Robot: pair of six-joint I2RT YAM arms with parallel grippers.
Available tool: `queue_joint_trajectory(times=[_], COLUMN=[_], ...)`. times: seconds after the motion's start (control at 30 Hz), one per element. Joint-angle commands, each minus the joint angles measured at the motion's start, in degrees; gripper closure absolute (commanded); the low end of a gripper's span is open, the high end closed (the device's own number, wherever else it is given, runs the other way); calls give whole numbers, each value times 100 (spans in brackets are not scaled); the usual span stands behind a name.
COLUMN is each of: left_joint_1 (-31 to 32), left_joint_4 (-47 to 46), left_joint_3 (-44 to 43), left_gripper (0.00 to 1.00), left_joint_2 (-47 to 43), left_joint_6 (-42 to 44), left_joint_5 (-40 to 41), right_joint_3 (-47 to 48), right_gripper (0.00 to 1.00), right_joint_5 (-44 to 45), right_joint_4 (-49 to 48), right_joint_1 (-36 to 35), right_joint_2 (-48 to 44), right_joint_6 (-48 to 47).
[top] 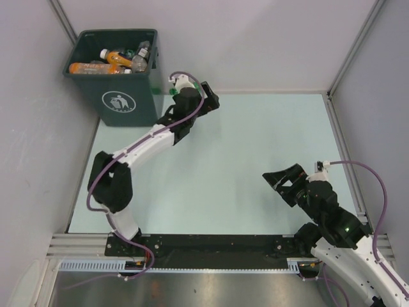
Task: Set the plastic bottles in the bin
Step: Pick up the plastic bottle from the corner of the board.
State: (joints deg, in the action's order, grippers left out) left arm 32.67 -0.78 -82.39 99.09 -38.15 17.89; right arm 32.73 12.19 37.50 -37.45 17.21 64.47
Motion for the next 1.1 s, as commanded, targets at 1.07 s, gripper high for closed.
queue_joint_trajectory(times=[1.07], left_joint_1=[-1227], left_joint_4=[-1522], left_joint_3=[-4593], left_gripper=[3], left_joint_2=[5735], left_joint_6=[-5016], left_joint_5=[821], right_joint_3=[-425], right_gripper=[0], right_joint_5=[1796], right_joint_4=[-919], right_joint_1=[124], right_joint_2=[1671], right_joint_6=[-374])
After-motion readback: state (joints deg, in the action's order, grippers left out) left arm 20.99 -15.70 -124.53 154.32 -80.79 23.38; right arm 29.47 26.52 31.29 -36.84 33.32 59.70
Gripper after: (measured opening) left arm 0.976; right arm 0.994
